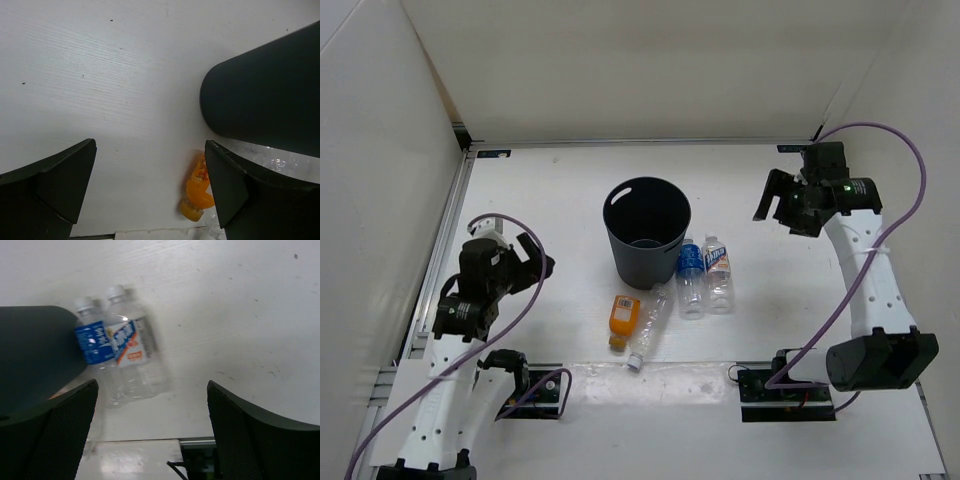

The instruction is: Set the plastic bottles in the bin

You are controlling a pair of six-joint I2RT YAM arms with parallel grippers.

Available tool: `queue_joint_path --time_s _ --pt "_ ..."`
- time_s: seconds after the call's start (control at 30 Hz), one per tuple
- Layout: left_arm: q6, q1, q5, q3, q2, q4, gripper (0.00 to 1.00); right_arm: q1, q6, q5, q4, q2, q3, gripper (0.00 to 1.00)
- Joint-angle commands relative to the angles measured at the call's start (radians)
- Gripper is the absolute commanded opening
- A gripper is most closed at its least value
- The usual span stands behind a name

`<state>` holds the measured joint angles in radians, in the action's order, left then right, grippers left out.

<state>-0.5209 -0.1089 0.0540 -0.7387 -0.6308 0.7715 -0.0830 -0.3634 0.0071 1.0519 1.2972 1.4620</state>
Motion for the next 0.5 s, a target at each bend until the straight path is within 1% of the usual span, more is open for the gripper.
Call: queue_joint_path --time_s 0.0,0.03,0.07,0.1,0.13,0.17,0.2,0.27,0.3,0.47 --pt "0.036 -0.005 0.014 0.001 0.026 0.034 1.00 -0.045 0.032 0.106 0.082 0.051 -0.015 0.90" --pt "0.030 -0.003 0.015 0.001 0.028 0.037 1.00 -0.070 0.035 0.185 0.088 0.054 -0.025 0.90" --pt "0.019 -0.005 0.014 0.004 0.031 0.037 1.00 -0.128 0.040 0.235 0.085 0.059 -0.034 0.90" --pt "0.016 -0.005 0.009 0.007 0.033 0.040 1.00 -0.185 0.040 0.369 0.085 0.057 -0.038 0.90" --pt "0.013 -0.005 0.009 0.009 0.036 0.041 1.00 -0.228 0.017 0.396 0.082 0.066 -0.049 0.90" --pt "0.009 -0.003 0.004 0.009 0.037 0.045 1.00 -0.234 0.015 0.399 0.077 0.070 -0.055 0.90" --pt "0.006 -0.005 -0.006 0.009 0.037 0.049 1.00 -0.222 0.026 0.293 0.079 0.089 -0.049 0.90" --pt "-0.001 -0.005 -0.014 0.015 0.040 0.048 1.00 -0.184 0.031 0.217 0.071 0.117 -0.046 0.90" --pt "-0.002 -0.003 -0.016 0.016 0.042 0.049 1.00 -0.157 0.034 0.146 0.065 0.131 -0.052 0.90" --pt "-0.008 -0.003 -0.020 0.025 0.048 0.048 1.00 -0.127 0.034 0.013 0.017 0.171 -0.066 0.90"
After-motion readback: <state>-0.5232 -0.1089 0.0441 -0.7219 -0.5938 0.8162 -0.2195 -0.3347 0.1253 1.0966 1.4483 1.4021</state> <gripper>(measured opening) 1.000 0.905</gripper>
